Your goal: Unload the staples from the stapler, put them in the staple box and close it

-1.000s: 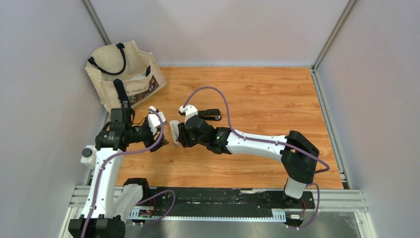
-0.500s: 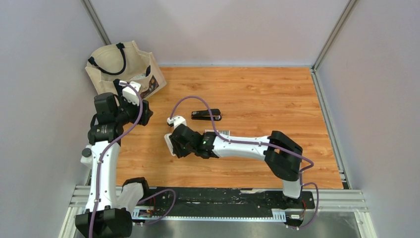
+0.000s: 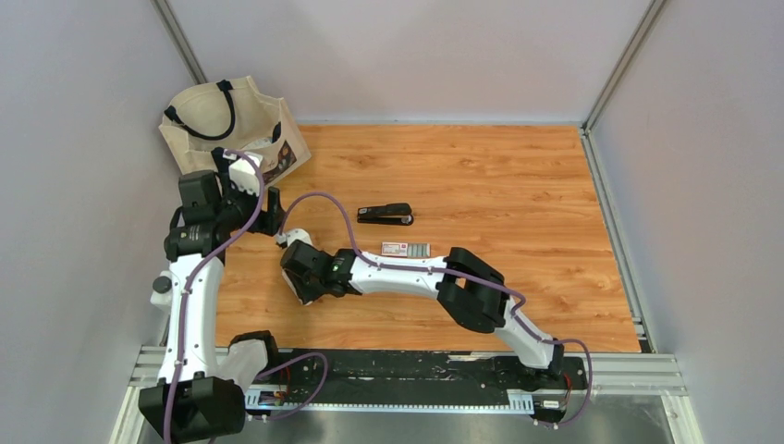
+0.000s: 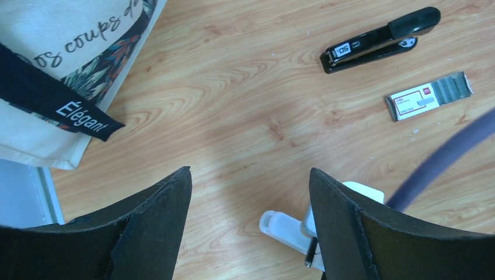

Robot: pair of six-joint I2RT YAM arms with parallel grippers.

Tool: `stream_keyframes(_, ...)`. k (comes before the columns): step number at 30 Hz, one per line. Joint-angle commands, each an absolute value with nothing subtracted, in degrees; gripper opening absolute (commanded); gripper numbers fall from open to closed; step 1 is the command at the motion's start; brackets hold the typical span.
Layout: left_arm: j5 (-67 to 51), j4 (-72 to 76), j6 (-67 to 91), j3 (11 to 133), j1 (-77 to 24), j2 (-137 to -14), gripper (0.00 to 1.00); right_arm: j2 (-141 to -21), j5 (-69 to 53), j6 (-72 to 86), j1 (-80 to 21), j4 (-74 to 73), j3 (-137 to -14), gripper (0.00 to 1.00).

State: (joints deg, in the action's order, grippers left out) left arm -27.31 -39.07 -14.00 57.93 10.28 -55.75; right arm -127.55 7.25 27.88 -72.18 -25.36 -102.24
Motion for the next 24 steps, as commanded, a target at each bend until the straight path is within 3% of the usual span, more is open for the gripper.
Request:
stream_keyframes(1, -27.69, -39.73, -13.27, 60.65, 10.55, -55.02, 0.82, -132.09, 5.19, 29.62, -72.07, -28.12, -108.36, 0.21)
stream_keyframes(4, -27.95, -39.73, -13.36, 60.21, 10.55, -55.46, 0.83, -133.15, 5.01, 30.49, -72.07, -28.39, -109.6, 0.46)
stream_keyframes(10, -27.86, -40.52, -14.76, 60.03, 10.55, -57.74, 0.83, -131.14, 7.12, 30.59, -72.07, -30.76, -111.53, 0.65)
stream_keyframes(17, -27.16, -41.13, -15.82, 60.38, 10.46, -59.5, 0.84, -121.39, 7.38, 26.03, -69.97, -29.89, -104.52, 0.72)
stream_keyframes(24, -27.07, -43.33, -16.87, 61.44, 10.46, -59.68, 0.84, -111.02, 5.88, 15.77, -60.83, -31.81, -97.3, 0.77)
